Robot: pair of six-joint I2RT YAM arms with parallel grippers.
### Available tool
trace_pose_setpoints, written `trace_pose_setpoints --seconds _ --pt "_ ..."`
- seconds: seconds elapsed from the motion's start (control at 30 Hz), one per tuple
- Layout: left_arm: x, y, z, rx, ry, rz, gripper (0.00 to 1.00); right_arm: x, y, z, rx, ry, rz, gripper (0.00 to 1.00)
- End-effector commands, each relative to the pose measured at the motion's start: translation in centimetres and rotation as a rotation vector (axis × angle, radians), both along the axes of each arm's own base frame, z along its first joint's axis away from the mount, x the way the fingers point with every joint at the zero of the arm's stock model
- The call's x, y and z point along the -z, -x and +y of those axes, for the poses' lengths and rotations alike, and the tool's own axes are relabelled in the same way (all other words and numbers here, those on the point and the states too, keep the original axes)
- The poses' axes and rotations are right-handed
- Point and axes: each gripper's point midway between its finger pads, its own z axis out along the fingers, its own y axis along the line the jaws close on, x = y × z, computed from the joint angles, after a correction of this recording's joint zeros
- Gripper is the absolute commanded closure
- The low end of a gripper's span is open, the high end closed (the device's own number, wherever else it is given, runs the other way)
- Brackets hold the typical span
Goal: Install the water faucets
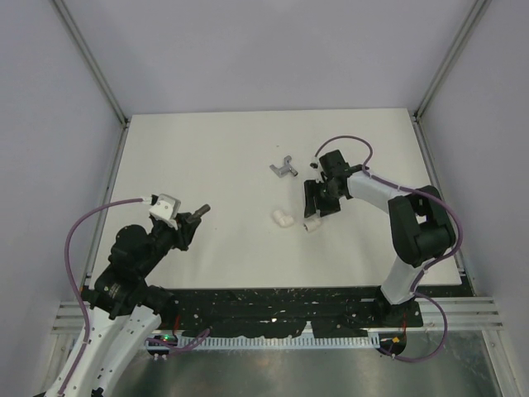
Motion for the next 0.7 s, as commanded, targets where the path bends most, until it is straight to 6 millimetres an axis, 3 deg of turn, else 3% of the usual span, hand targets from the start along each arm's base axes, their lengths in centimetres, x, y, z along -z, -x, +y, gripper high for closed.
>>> trace_pose_setpoints --seconds 0.0,0.27,0.37,0.5,0.6,0.67 --pt "-3.1 -0.2 -0.2 0.014 0.028 -0.106 1.0 -0.6 -0.2 1.0 0.018 -0.046 0.017 0.41" --pt "-2.9 -0.1 -0.4 0.028 0.029 -0.099 1.0 0.8 1.5 1.1 0.014 -0.064 0.07 0.45" --pt "-2.8 0.0 -0.6 0.036 0.033 -0.093 1.0 1.1 1.7 1.0 0.022 -0.064 0.064 0.53" --pt "-2.9 0.2 -1.1 0.062 0.045 -0.083 1.0 1.0 1.8 0.9 0.015 -0.065 0.035 0.73" --pt "-3.3 0.4 -1.8 0.098 0.07 -0.072 1.0 -0.6 1.5 1.1 0.009 -0.096 -0.032 0.87" --pt "-3.5 0.6 -2.7 0.137 0.098 -0.053 1.0 -2.2 1.0 1.3 0.002 -0.127 -0.1 0.88"
